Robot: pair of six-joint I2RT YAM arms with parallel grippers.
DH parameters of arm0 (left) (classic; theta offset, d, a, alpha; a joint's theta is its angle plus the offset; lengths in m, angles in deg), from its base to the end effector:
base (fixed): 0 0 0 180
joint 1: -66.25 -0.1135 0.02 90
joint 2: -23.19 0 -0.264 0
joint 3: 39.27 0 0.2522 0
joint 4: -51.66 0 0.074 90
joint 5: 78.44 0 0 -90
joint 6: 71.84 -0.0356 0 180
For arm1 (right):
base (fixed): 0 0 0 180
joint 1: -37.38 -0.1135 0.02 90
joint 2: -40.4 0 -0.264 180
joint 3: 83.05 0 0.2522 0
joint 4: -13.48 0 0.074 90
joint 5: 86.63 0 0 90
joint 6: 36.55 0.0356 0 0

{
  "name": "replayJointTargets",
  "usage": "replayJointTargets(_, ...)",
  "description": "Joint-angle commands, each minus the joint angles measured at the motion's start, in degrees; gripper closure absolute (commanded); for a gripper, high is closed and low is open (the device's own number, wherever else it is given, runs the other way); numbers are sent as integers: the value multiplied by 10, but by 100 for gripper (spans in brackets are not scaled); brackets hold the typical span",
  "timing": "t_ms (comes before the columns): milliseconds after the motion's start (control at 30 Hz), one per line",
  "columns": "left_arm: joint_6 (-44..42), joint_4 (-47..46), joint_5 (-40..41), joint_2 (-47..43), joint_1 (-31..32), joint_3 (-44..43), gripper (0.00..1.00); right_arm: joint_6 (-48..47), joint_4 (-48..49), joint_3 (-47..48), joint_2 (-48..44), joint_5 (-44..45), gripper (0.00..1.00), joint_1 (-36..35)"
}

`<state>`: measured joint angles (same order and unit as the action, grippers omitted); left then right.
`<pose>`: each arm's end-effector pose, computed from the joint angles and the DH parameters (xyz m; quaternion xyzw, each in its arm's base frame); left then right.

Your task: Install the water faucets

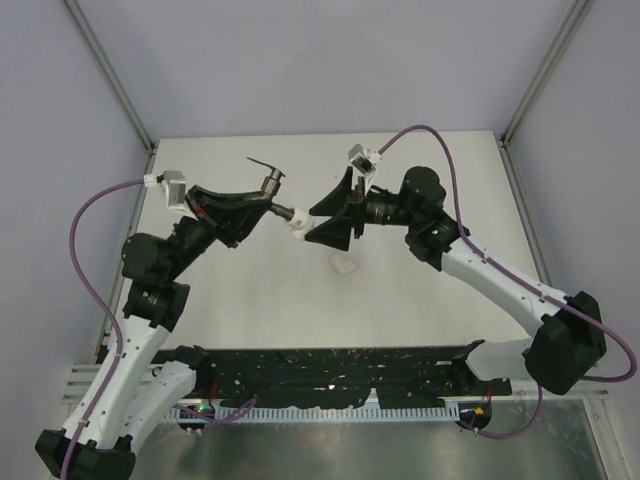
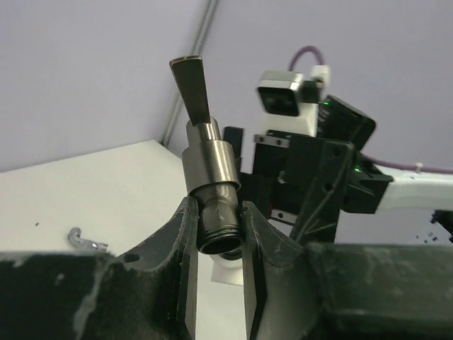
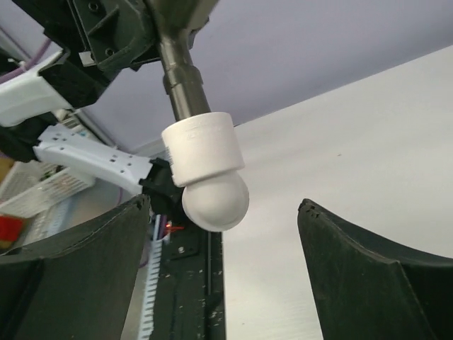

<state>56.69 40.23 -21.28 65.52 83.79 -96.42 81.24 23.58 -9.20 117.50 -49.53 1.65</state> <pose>0.1485 -0.0672 0.4017 0.1438 0.5418 -0.5146 0.6488 0.2332 0.2027 0.3679 -0.3735 0.5696 0.6039 0.4139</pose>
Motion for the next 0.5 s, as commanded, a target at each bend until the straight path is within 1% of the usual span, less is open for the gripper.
replayJointTargets(0,10,146,126,-32,-1,-48,100,-217,-129,5,-84,150,8,-14)
replayJointTargets(67,38,186,142,-32,-1,-56,100,-274,-145,-3,-99,195,5,-39)
replayJointTargets(100,51,206,147,-31,-2,-61,100,-306,-153,-6,-106,208,4,-50)
replayJointTargets(133,63,224,150,-28,-1,-66,100,-350,-158,-9,-109,247,4,-73)
replayJointTargets(167,74,233,149,-25,-1,-69,100,-373,-162,-12,-114,269,4,-91)
replayJointTargets(200,83,244,151,-24,-1,-71,100,-427,-166,-17,-121,321,2,-128)
replayJointTargets(233,91,251,153,-22,-1,-76,100,-450,-167,-19,-121,352,2,-143)
replayJointTargets(267,97,270,154,-22,-1,-78,100,-495,-167,-23,-121,402,1,-179)
replayJointTargets(300,102,276,156,-22,0,-79,100,-512,-165,-24,-119,433,1,-193)
replayJointTargets(333,108,281,158,-23,-1,-79,100,-547,-161,-25,-114,484,1,-224)
replayJointTargets(367,114,283,159,-24,0,-78,100,-566,-153,-26,-110,504,1,-237)
replayJointTargets(400,117,283,158,-25,0,-78,100,-594,-147,-28,-101,554,1,-261)
replayJointTargets(467,124,283,154,-24,0,-78,100,-625,-134,-24,-80,594,1,-283)
